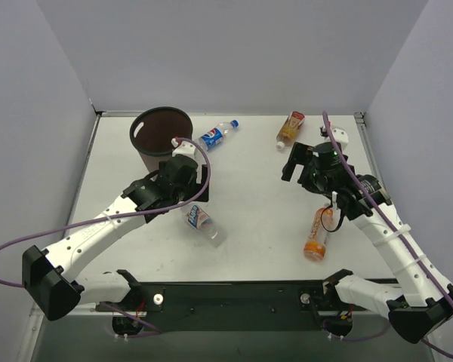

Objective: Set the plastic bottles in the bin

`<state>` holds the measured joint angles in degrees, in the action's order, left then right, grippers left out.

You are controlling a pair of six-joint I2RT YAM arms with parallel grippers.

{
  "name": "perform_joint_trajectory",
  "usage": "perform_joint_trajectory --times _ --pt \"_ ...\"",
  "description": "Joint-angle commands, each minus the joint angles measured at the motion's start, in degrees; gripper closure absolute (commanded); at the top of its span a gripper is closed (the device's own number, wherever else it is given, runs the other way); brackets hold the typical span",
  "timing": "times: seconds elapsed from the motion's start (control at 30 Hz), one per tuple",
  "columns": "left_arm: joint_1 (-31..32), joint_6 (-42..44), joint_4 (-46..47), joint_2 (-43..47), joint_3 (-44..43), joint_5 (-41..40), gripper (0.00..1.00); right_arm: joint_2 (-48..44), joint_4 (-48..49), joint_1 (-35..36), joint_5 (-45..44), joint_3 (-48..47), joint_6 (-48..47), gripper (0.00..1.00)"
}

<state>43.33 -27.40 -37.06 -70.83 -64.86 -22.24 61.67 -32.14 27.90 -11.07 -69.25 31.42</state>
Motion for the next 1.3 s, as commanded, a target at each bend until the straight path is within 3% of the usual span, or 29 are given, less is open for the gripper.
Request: perform_joint_trajectory --times 0.0,0.37,0.67,1.07,1.27 --pt "-0.4 -1.9 -1.0 0.0 -0.6 -1.4 0.03 -1.5 -1.4 0.5 0.1 -0.5 0.0 0.01" --pt "-3.4 -22.1 -6.6 -5.2 3.9 -6.6 0.03 -1.0 -1.4 1.6 1.6 4.1 2.2 0.02" --pt "-4.0 -39.3 -2.1 -10.1 10.0 -1.8 0.04 -0.2 -1.3 3.0 2.7 5.3 2.3 0.03" --pt "-4.0 -41.2 4.1 -14.5 11.8 1.3 0.03 2.0 -0.5 4.3 4.7 6.7 1.9 0.04" --pt "-3.9 -39.4 1.8 -9.1 10.1 1.0 0.03 2.1 -0.6 4.6 4.8 6.4 1.2 0.05"
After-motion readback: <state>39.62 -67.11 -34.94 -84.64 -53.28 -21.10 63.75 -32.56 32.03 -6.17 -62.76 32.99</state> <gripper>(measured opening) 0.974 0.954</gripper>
